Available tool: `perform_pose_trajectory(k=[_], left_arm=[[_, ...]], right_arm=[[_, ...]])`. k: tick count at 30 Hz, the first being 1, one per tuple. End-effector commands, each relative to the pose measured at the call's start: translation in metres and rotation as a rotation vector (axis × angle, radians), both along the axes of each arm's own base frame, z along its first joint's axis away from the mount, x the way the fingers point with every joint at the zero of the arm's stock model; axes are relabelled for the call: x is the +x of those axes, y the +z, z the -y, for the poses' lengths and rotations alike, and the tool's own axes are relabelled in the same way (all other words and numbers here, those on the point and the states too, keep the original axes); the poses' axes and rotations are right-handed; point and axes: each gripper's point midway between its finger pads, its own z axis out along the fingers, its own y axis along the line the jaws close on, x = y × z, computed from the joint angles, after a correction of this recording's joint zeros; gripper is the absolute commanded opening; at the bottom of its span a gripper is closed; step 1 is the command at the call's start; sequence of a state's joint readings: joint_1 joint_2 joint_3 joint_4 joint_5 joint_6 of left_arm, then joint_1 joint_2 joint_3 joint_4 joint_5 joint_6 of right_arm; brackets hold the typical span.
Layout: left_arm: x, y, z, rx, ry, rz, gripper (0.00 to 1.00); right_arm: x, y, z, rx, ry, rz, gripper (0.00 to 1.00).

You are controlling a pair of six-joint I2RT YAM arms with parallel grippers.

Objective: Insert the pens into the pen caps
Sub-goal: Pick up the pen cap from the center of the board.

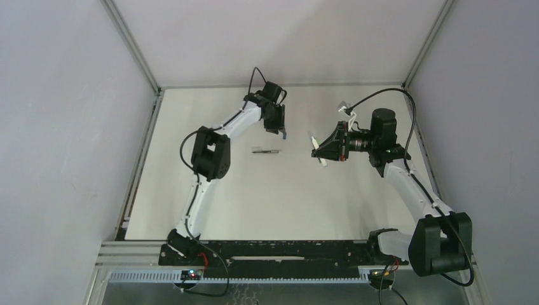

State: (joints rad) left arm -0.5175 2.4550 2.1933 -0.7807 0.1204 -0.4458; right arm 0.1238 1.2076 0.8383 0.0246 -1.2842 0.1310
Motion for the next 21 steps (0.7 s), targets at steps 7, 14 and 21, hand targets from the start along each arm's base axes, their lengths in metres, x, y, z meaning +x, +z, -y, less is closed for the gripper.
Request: perform_pose_trajectory(k=[7,14,21], left_arm=[[0.002,0.002,0.012,-0.072,-0.007,-0.053,0.32],[0.002,-0.002,0.015,-0.079,-0.004,-0.069,0.32],[-0.004,-0.013,0.012,-0.052,-0.003,-0.106,0.24]], right_arm=[[0.000,0.022,0.001,0.013,0.013,0.097,0.00],[0.000,0.021,0.001,0.015,0.017,0.092,0.00],[0.000,0.022,0.001,0.017,0.019,0.092,0.00]])
